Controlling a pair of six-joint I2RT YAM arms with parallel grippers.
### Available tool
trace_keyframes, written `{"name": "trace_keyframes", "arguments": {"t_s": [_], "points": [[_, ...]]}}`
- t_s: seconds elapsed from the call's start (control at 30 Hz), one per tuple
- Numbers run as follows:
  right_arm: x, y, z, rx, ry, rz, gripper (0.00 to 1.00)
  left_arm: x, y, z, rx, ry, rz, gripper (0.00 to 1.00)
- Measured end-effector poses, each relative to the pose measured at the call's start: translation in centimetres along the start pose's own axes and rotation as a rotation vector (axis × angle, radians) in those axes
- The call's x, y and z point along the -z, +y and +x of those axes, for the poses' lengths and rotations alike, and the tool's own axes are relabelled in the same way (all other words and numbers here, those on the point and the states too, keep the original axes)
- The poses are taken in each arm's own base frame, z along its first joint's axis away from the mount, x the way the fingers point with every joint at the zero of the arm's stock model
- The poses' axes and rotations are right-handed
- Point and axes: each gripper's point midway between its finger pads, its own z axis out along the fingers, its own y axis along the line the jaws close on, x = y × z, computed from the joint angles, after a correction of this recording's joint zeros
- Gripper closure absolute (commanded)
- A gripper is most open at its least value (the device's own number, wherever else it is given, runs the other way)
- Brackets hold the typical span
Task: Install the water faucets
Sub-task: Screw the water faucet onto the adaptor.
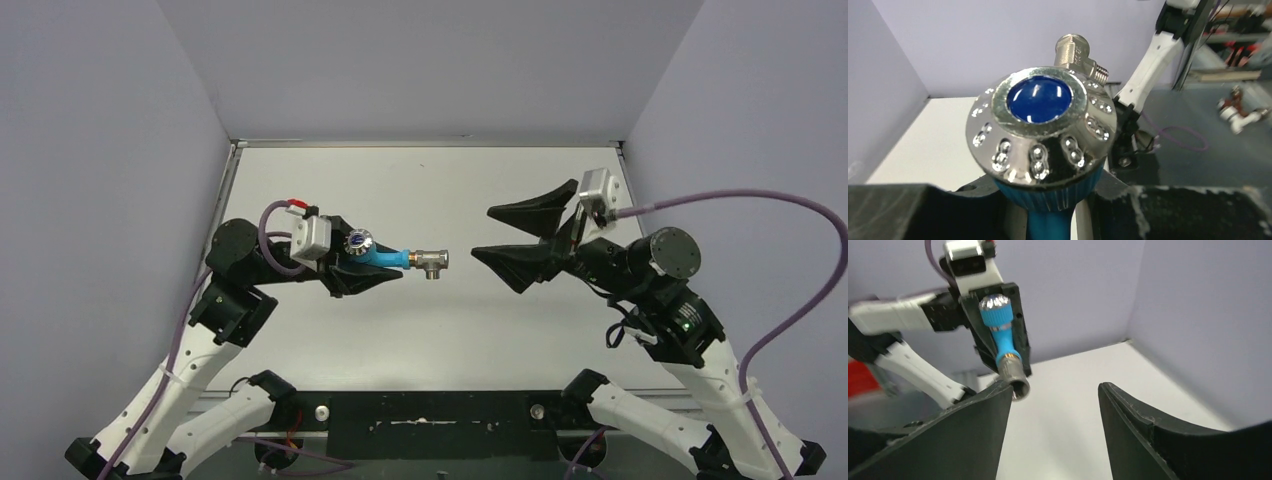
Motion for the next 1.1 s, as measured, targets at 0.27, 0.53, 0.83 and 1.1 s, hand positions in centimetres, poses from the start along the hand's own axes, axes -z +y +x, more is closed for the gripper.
{"name": "trace_keyframes", "arguments": {"t_s": [0.27,0.53,0.83,1.1], "points": [[1.5,-1.0,0.6,0.692,0.074,-0.086,0.32,-0.5,-0.6,-2.7,0.326,-0.073,-0.014,1.0],[1.2,-2.7,1.0,1.092,0.115,-0.12,0.27,-1.1,-0.2,-3.4,0.573,-0.051,-0.038,1.0],[-0.7,-2.5,2.2,1.298,0.162,-0.173,0.24,-1.4,0.2,-2.8,0.717,0.026,-0.078,1.0],[-3.8,1.7,5.4,1.458,0.216,-0.281,0.26,-1.3,0.5,-1.9,0.785,0.093,-0.122,1.0]]}}
